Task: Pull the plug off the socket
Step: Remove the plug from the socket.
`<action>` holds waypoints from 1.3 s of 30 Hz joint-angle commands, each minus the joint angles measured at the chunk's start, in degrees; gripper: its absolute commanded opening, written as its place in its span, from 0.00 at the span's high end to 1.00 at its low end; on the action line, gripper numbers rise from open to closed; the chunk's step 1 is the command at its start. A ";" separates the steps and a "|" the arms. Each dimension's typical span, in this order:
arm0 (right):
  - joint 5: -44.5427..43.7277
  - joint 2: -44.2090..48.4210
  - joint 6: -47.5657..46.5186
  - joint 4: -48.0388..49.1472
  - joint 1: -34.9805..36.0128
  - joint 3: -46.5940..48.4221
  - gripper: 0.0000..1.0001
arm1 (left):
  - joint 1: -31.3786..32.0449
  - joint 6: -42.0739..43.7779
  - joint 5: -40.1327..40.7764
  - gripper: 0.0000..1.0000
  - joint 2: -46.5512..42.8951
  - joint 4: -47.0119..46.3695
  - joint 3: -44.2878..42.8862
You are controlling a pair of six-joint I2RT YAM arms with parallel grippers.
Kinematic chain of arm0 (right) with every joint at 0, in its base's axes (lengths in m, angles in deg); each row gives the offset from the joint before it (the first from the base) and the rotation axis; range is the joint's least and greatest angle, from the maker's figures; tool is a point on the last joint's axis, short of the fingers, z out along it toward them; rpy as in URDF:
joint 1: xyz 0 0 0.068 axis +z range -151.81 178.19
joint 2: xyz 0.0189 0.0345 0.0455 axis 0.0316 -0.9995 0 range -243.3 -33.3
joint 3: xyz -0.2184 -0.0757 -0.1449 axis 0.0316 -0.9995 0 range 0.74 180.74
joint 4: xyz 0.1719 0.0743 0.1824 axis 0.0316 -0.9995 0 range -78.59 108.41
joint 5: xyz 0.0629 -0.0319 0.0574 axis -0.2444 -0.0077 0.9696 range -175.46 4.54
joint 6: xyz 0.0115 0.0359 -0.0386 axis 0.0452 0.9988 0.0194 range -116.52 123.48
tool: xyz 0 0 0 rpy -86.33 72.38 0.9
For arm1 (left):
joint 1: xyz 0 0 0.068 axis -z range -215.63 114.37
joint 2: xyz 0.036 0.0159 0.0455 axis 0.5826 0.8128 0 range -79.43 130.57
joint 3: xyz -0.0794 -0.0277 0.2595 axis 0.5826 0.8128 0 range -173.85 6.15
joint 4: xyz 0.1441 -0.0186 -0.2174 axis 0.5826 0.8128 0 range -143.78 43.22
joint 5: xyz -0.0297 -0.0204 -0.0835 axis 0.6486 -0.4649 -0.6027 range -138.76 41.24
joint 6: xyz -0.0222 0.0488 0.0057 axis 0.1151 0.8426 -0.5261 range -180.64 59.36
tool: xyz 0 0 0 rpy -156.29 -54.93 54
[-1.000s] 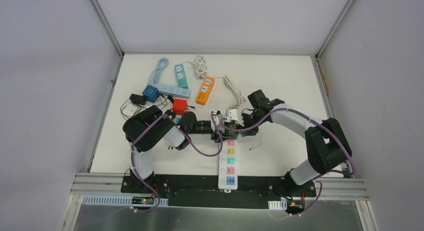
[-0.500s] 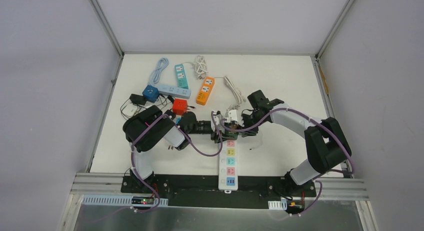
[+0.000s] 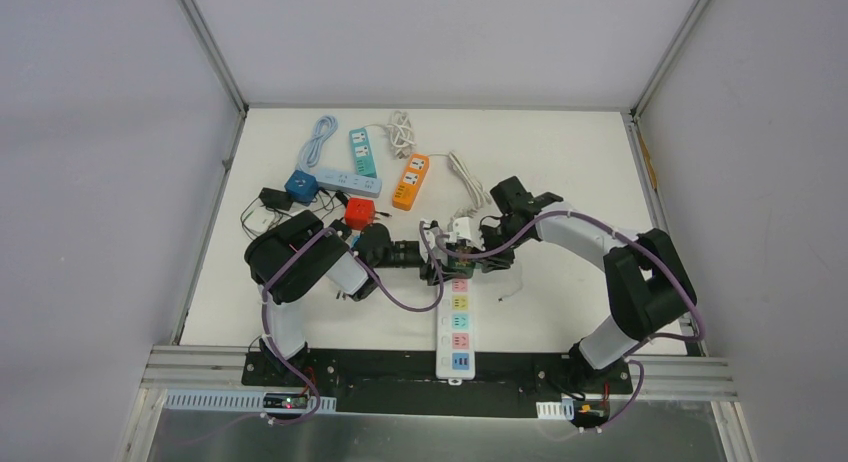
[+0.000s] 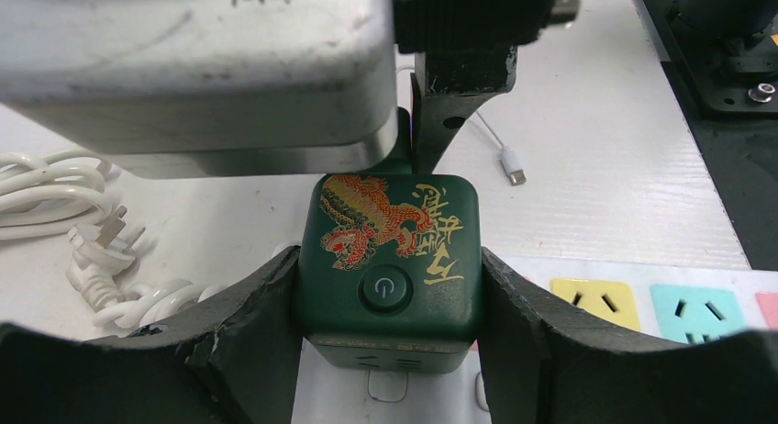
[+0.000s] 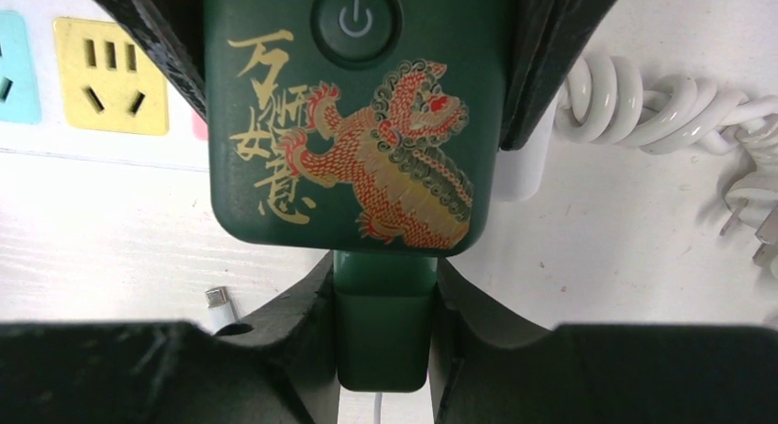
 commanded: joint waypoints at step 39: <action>-7.93 2.93 18.52 3.02 -21.58 3.38 1.00 | -2.05 -5.49 2.22 0.82 -0.51 1.72 0.21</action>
